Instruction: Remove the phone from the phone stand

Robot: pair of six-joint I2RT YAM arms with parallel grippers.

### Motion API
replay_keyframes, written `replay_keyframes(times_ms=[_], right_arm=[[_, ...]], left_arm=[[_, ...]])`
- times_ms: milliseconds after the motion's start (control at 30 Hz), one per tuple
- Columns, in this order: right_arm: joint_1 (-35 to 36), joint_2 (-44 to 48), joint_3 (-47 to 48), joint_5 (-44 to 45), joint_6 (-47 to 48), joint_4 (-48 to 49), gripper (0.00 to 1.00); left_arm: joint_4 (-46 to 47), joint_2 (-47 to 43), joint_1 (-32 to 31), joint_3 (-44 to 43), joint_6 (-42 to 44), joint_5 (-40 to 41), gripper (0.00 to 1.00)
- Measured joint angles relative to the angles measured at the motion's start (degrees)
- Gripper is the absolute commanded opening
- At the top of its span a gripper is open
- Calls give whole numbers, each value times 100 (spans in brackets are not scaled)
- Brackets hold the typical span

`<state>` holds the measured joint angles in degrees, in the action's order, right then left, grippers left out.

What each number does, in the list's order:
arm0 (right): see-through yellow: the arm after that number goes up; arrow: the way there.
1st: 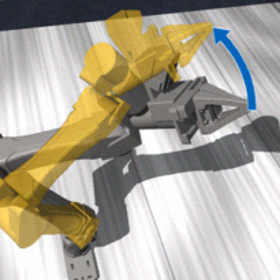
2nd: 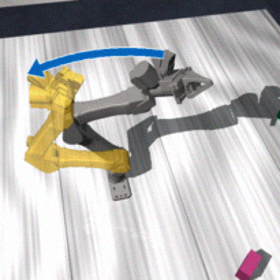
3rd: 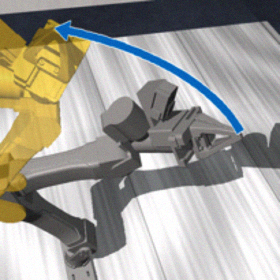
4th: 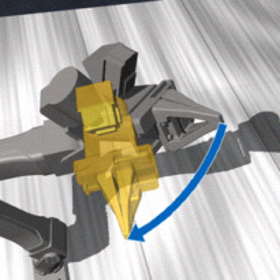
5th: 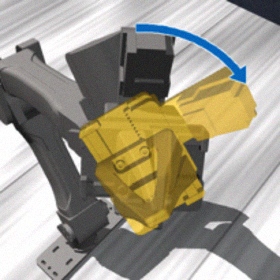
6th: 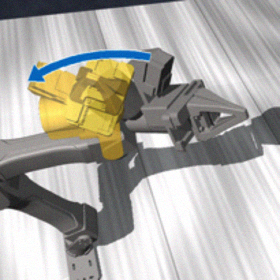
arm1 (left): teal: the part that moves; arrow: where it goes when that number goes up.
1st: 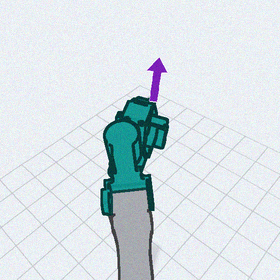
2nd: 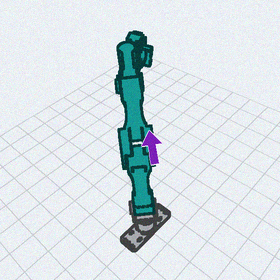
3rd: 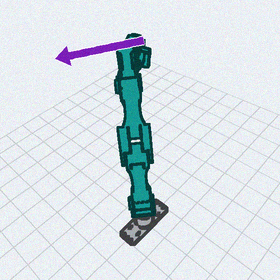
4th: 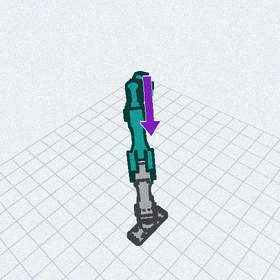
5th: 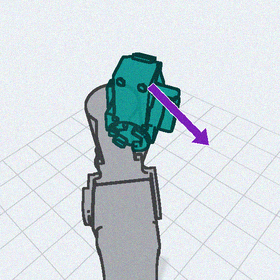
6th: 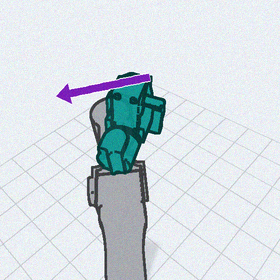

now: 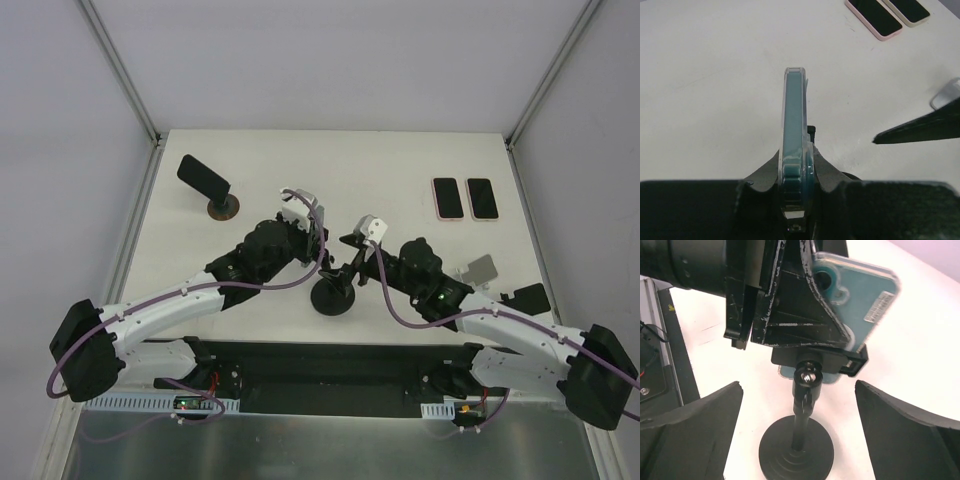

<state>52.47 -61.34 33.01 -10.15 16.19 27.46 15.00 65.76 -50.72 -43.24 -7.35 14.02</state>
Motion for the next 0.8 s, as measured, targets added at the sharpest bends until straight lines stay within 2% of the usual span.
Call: replay_keyframes(times_ms=[33, 200, 267, 433, 500, 800], right_arm=[[0, 155, -24, 72, -11, -52, 96], [0, 660, -260, 494, -31, -216, 96], [0, 743, -439, 678, -90, -264, 96], [0, 774, -896, 1099, -352, -389, 96], [0, 789, -1062, 1239, -479, -367, 96], [0, 813, -1628, 1412, -977, -68, 96]], left_arm=[[-15, 2, -15, 0, -94, 129, 5], [-114, 59, -116, -39, -562, 844, 25], [-129, 173, -214, -142, -717, 1137, 27], [-118, 433, -533, -494, -979, 1543, 50], [-120, 494, -634, -573, -1043, 1606, 54], [-227, 522, -748, -623, -1340, 1631, 97]])
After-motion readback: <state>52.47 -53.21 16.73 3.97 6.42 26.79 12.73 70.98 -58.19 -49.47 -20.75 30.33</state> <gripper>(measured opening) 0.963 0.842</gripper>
